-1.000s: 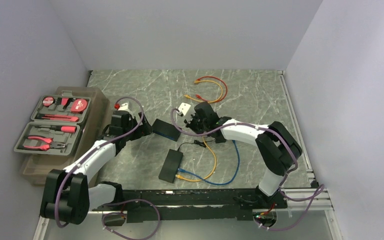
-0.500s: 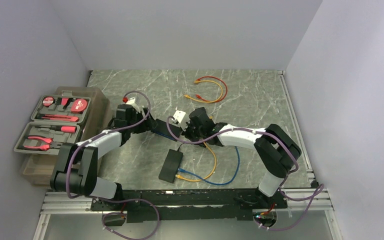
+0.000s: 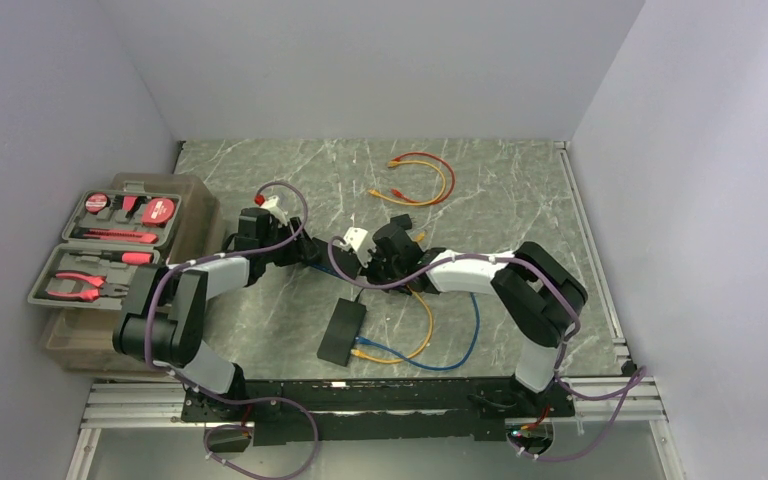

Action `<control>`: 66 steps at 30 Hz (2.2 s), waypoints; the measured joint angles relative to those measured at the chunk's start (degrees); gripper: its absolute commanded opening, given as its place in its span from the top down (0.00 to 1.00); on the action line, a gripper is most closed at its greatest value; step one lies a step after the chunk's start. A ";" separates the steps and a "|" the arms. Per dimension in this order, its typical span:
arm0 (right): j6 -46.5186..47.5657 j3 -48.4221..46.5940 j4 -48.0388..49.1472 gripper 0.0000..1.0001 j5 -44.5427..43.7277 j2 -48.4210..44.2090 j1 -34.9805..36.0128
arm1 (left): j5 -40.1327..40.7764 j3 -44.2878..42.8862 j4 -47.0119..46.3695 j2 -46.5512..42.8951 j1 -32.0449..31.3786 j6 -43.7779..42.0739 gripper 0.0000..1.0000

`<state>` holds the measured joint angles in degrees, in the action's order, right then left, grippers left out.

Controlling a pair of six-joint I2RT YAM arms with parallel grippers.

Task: Insert the plug into the switch port
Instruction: Adjust the switch port at the center of the board.

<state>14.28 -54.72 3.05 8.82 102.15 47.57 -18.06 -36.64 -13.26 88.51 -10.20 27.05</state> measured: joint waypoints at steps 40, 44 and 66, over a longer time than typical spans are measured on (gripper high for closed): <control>-0.37 -4.85 -0.68 1.00 -0.90 3.21 0.00 | -1.66 0.04 -2.99 1.40 0.42 -0.87 0.52; -0.35 -5.46 -1.70 1.00 -1.09 3.23 0.07 | -1.68 0.07 -3.28 1.55 0.48 -0.87 0.52; 0.28 -6.43 -2.97 1.00 -1.53 4.76 0.66 | -2.05 0.09 -3.48 1.88 0.63 -0.92 0.53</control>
<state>14.57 -61.14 0.08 7.29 106.91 48.23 -20.12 -36.56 -16.73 90.39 -9.56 26.13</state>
